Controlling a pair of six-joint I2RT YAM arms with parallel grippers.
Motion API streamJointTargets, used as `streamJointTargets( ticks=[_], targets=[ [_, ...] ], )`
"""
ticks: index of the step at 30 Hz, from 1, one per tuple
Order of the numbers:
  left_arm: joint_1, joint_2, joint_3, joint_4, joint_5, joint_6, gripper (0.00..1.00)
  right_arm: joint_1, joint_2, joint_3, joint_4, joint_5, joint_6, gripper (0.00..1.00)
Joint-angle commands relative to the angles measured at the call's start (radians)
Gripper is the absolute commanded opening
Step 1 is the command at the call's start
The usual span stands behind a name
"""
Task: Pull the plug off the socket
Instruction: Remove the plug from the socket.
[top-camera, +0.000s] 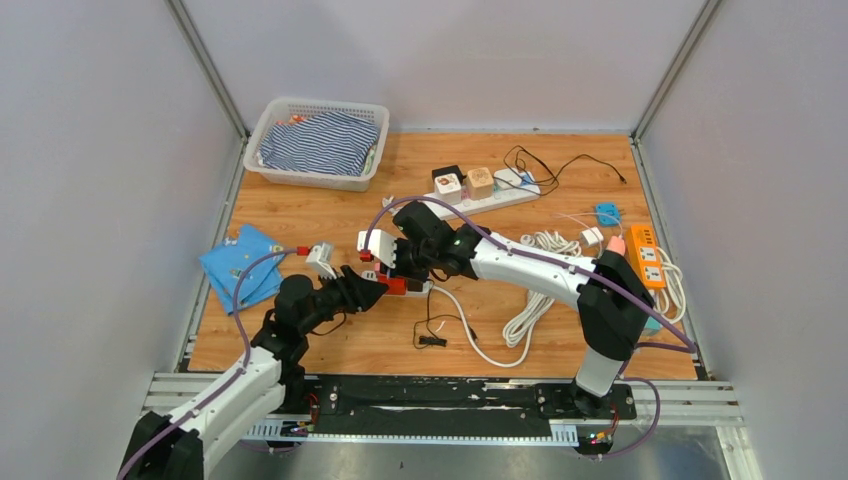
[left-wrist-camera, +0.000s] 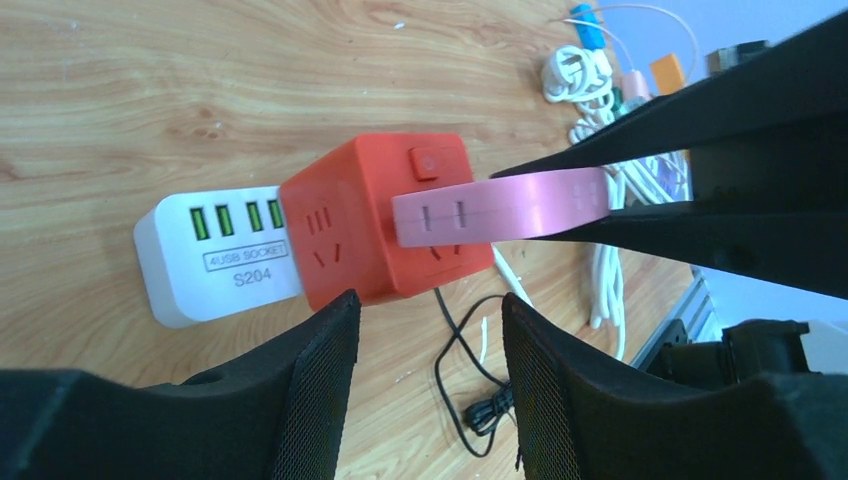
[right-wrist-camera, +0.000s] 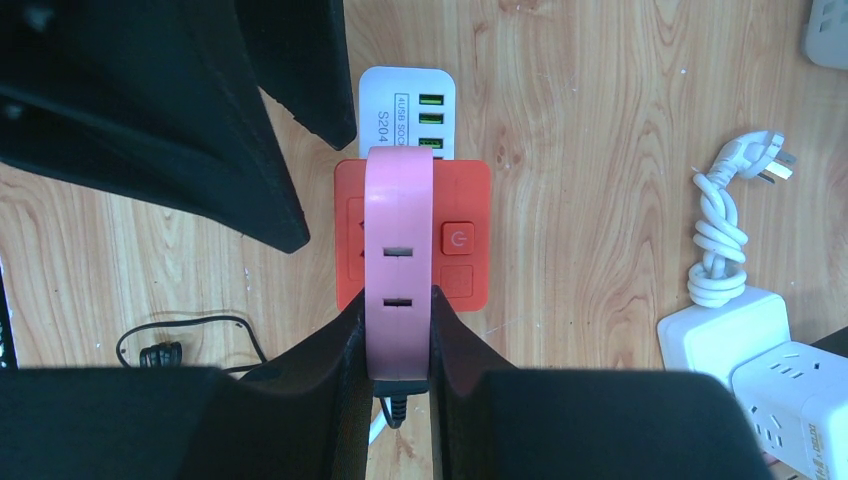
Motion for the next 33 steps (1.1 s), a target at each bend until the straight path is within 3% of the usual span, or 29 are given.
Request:
streamJointTargets(
  ticks=[1,12,21,29,33],
  targets=[
    [0.002,0.068,0.027,0.014,-0.051,-0.013,0.57,0.019,0.013,-0.017,-0.036,-0.019,0.017,0.00],
    [0.002,0.190,0.077,0.061,-0.071,-0.010,0.55,0.019,0.012,-0.018,-0.038,-0.038,0.014,0.00],
    [0.002,0.221,0.045,0.061,-0.093,-0.016,0.33,0.014,-0.021,-0.025,-0.017,0.041,0.006,0.00],
    [0.002,0.258,0.052,0.063,-0.092,-0.005,0.27,0.032,-0.004,-0.024,-0.031,-0.182,0.061,0.00],
    [0.002,0.266,0.046,0.063,-0.089,0.000,0.27,0.029,-0.022,-0.024,-0.001,-0.046,0.094,0.00]
  ],
)
